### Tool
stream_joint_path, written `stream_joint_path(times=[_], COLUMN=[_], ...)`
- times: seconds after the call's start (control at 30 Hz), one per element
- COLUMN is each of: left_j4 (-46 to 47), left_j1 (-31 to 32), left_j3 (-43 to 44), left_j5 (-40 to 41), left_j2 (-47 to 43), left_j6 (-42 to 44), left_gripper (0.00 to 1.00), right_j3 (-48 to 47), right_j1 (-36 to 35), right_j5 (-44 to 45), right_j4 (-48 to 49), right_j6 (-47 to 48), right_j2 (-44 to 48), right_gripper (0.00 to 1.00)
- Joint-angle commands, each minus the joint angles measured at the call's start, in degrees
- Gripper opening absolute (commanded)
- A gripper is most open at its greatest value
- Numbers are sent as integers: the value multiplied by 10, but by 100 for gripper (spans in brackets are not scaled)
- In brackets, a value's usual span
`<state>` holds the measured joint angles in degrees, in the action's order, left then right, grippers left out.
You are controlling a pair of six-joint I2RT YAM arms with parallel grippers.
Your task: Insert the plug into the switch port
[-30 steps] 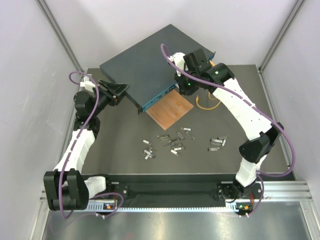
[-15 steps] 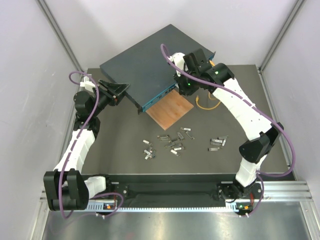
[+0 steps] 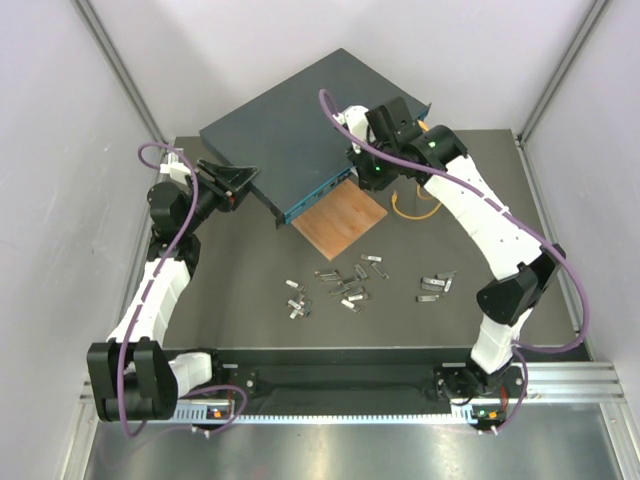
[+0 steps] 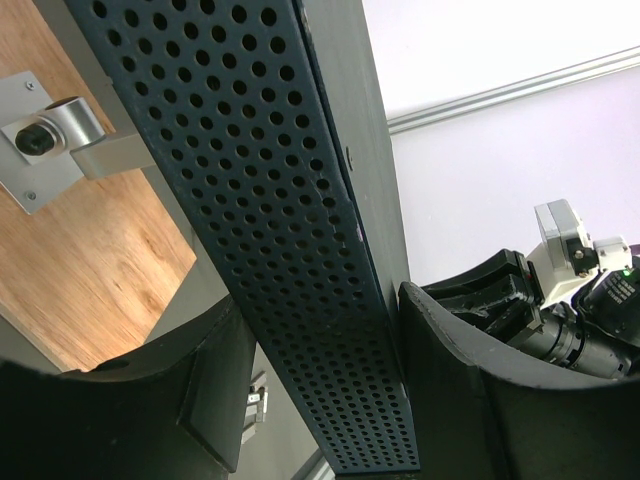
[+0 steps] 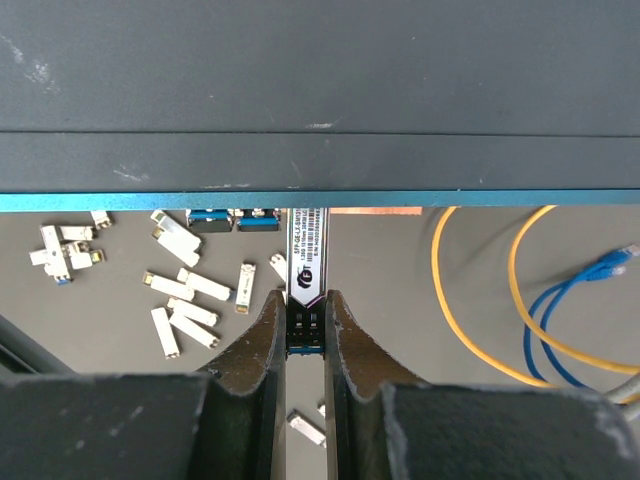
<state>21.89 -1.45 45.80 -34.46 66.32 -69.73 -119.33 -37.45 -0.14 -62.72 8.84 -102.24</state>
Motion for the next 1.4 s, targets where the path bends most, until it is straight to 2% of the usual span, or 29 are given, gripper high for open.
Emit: stream_joint_path(times=[0.0,0.17,0.3,0.47,0.53,0.57,0.87,0.9,0.97,1.1,1.2,1.23,1.33,1.37], left_j4=[38,39,39,38,29,25,-34,-40,-49,-62,-108,-123,-140,-130], left_j1=[30,30,31,30,30,29,19,18,-1,-52,-131,-179,-256,-260], left_j3=[16,17,17,27,38,40,39,36,26,3,-18,-21,-12,7], left_j5=[-15,-15,-15,-21,-18,-19,-12,-12,-11,-25,-32,-34,-43,-48], left_j2=[14,16,17,14,14,14,-26,-30,-48,-89,-145,-160,-204,-208], left_j6=[42,42,43,45,50,51,72,72,69,49,34,32,8,7], left_gripper=[14,14,13,21,29,38,84,93,99,99,99,99,99,96], right_j3=[-44,-52,-54,-31,3,19,172,179,198,226,239,246,262,265], right_j1=[-16,-16,-16,-15,-11,-10,15,21,26,45,60,64,74,75], right_j5=[14,14,-27,-37,-35,-31,-27,-27,-29,-35,-46,-63,-113,-127], right_j4=[95,93,95,95,96,102,120,121,124,132,137,141,153,161], right_j6=[15,18,9,13,19,21,32,32,31,34,42,45,61,70], right_j2=[-27,-32,-23,9,27,47,145,150,163,186,209,222,254,261], right_gripper=[0,0,0,0,0,0,0,0,0,0,0,0,0,0])
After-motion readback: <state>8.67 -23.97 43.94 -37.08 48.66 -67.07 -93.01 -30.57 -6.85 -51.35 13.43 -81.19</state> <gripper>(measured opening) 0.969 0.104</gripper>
